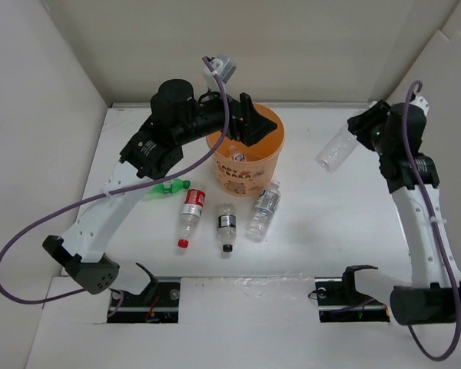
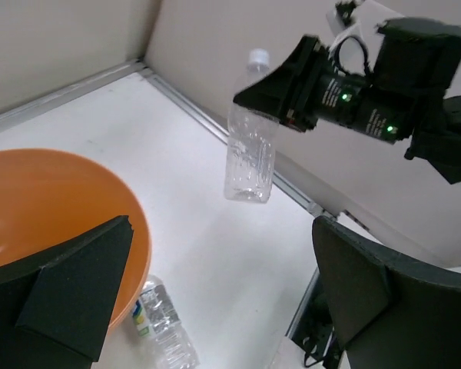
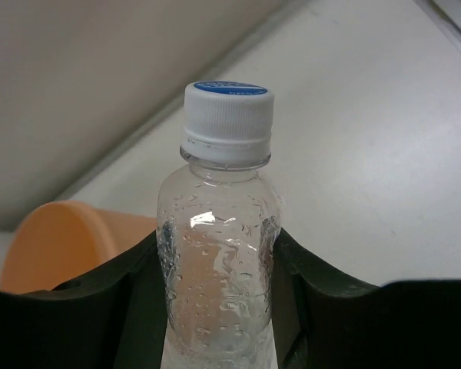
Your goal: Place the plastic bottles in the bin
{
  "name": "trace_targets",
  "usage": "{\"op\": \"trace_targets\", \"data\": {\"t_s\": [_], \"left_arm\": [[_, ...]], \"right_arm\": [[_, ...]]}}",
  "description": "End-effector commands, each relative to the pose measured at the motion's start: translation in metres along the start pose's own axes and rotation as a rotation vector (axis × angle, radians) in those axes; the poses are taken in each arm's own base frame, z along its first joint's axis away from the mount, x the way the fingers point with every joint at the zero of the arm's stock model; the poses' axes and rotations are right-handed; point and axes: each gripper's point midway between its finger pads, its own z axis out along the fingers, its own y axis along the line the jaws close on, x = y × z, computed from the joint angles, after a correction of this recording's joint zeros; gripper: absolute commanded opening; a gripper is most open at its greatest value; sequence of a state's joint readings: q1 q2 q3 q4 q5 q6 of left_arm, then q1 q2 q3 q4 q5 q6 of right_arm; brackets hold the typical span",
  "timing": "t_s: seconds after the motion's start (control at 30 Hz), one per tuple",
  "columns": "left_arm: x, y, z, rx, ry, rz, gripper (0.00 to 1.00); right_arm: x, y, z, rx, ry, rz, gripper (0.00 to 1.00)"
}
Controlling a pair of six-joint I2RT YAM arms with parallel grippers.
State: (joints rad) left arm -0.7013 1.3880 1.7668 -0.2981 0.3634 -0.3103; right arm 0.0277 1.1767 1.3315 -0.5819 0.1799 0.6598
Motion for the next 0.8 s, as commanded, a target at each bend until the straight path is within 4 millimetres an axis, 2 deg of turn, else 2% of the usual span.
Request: {"op": "trace_targets", "data": {"t_s": [0.0,0.03,0.07,0.1,0.13,0.17,0.23,0.27,0.3,0.33,0.4,0.43,0.53,0.6,0.67,0.77], "left_arm": [[-0.032,-0.048,-0.007,0.230,-0.101,0.090,1.00],[-0.022,-0.047,-0.003,0.251,-0.084,0.080,1.00],[-0.019,-0.049,-0.001,0.279,-0.084,0.087,1.00],[-0.024,-0.057,-0.005,0.321,-0.114,0.097,1.00],[-0.014,-0.061,-0.006,0.364,-0.092,0.093,1.00],[-0.011,-0.064,-0.006,0.388,-0.089,0.100,1.00],[-0.011,-0.072,-0.013,0.434,-0.099,0.099,1.00],[-0.004,-0.070,-0.011,0.438,-0.084,0.094,1.00],[-0.001,-0.070,-0.010,0.447,-0.079,0.095,1.00],[-0.004,-0.073,-0.014,0.451,-0.088,0.100,1.00],[0.001,-0.070,-0.012,0.447,-0.078,0.094,1.00],[0.001,-0.070,-0.012,0.447,-0.078,0.094,1.00],[0.003,-0.073,-0.014,0.468,-0.068,0.097,1.00],[0.005,-0.066,-0.008,0.433,-0.062,0.082,1.00],[0.004,-0.065,-0.008,0.421,-0.063,0.086,1.00],[0.009,-0.059,-0.003,0.402,-0.050,0.086,1.00]], "right_arm": [[-0.037,0.074,-0.054,-0.377,-0.092,-0.111,0.00],[-0.025,0.100,-0.069,-0.541,-0.027,-0.136,0.00],[-0.036,0.128,-0.092,-0.685,-0.057,-0.159,0.00],[-0.032,0.143,-0.099,-0.765,-0.027,-0.179,0.00],[-0.025,0.156,-0.111,-0.846,0.017,-0.200,0.00],[-0.028,0.178,-0.131,-0.939,0.007,-0.212,0.00],[-0.023,0.197,-0.143,-1.024,0.031,-0.213,0.00],[-0.013,0.208,-0.157,-1.090,0.066,-0.208,0.00],[-0.017,0.219,-0.167,-1.150,0.044,-0.211,0.00],[-0.014,0.227,-0.172,-1.183,0.058,-0.208,0.00],[-0.007,0.246,-0.198,-1.303,0.074,-0.215,0.00],[-0.001,0.251,-0.199,-1.322,0.095,-0.206,0.00],[0.007,0.268,-0.226,-1.417,0.106,-0.205,0.00],[0.016,0.276,-0.227,-1.437,0.143,-0.187,0.00],[0.020,0.282,-0.242,-1.483,0.150,-0.177,0.00],[0.020,0.285,-0.242,-1.482,0.132,-0.167,0.00]]}}
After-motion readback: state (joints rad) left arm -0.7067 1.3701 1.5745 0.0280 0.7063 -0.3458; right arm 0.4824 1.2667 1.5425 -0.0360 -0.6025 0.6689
